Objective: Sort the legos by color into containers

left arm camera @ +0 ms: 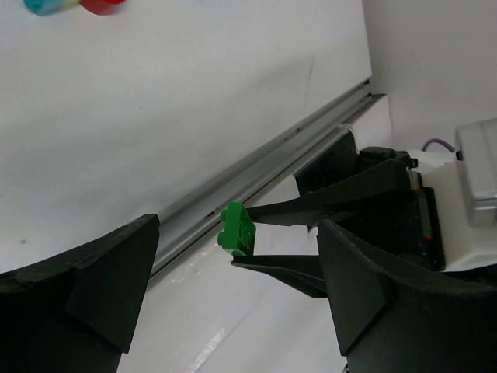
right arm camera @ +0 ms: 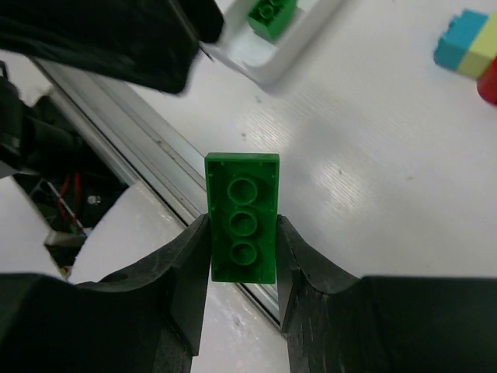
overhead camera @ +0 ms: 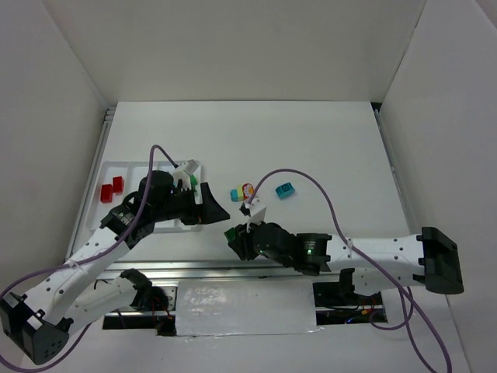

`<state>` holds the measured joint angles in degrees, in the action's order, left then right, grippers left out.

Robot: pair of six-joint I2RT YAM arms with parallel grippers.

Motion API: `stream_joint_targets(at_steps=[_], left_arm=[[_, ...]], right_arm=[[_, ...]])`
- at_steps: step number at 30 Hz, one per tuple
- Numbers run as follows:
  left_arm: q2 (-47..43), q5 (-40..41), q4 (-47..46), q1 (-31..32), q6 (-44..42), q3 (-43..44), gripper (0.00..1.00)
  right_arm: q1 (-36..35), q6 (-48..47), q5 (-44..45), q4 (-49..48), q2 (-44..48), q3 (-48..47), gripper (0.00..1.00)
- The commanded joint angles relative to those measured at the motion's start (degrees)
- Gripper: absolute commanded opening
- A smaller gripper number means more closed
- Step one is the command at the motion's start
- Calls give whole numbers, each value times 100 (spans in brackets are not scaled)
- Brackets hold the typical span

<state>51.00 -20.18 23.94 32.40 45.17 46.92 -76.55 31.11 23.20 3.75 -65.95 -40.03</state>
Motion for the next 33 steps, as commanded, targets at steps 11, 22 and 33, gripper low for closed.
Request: stream_joint_targets(at_steps=[11, 22, 33], left_arm=[[-556, -715, -523, 20, 564, -394, 71], [-222, -917, -952, 29, 668, -560, 64], [-240, -935, -954, 29, 617, -438, 15]], right_arm=[[-167, -993, 721, -612, 363, -436, 0], [-176, -1169, 501, -954, 469, -462, 0], [-176, -1187, 702, -1087, -49, -778, 0]])
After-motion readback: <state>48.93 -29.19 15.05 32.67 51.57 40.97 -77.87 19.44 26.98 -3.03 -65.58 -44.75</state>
